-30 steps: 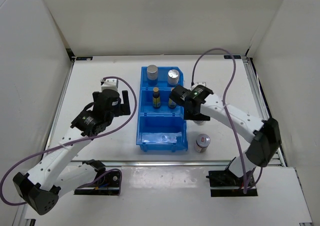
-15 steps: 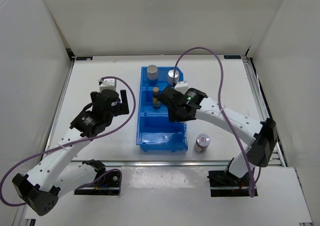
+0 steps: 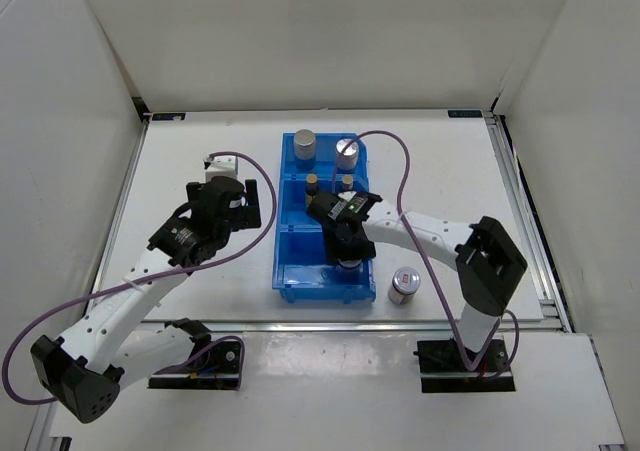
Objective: Organize the condiment bottles
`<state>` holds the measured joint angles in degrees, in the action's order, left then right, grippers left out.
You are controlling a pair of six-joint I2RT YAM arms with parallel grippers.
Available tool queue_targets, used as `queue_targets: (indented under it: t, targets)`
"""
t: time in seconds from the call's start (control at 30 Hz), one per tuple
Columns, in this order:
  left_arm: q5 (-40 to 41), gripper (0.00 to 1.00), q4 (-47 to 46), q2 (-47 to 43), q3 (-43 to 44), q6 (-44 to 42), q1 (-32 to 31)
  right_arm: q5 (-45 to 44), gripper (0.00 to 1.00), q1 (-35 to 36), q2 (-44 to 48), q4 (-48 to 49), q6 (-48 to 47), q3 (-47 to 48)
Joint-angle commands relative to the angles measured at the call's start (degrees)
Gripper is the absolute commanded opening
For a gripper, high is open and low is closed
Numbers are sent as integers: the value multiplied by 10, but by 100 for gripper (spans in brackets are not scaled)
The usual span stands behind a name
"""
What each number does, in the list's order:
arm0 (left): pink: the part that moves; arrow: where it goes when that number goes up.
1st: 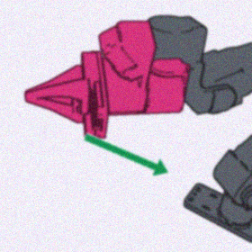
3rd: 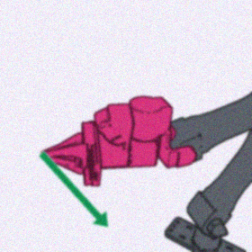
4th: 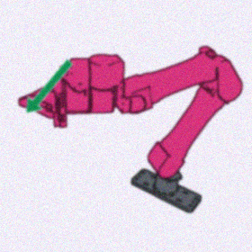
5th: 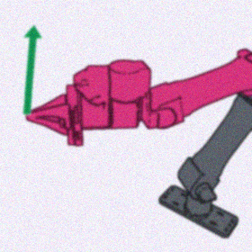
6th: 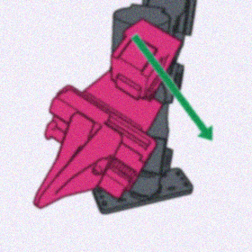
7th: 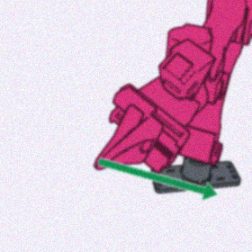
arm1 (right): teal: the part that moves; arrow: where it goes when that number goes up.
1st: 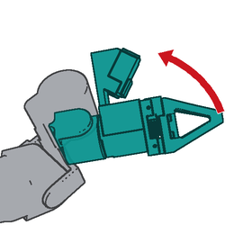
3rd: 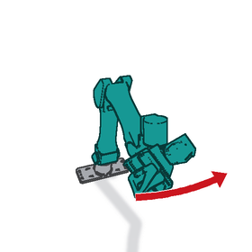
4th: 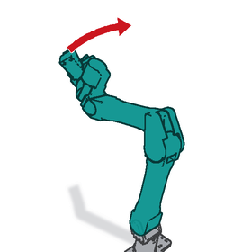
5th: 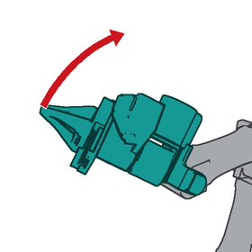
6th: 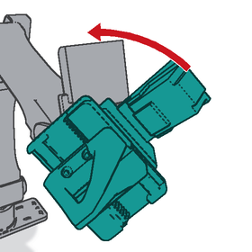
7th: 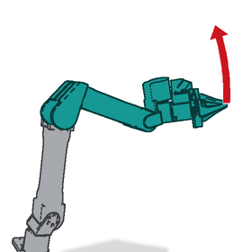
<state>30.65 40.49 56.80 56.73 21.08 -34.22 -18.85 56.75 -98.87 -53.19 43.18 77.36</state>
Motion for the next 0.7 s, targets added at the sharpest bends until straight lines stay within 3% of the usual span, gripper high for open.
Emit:
queue_targets:
  t: [0.0,0.13,0.37,0.47,0.53,0.67]
  targets:
    - [8,100,-6,-7,6,3,2,49,1,-16,-2,63,-8,-11]
    - [8,100,-6,-7,6,3,2,55,17,-16,-29,63,-13,-11]
    - [8,100,-6,-2,6,-3,2,32,72,-16,-28,20,-13,13]
    - [3,100,-6,-2,6,-3,2,-21,83,-9,1,-48,-13,57]
    - [3,100,-6,-2,6,-3,2,-52,84,-4,22,-103,-8,99]
    - [3,100,-6,-2,6,-3,2,-130,100,-4,110,-174,8,154]
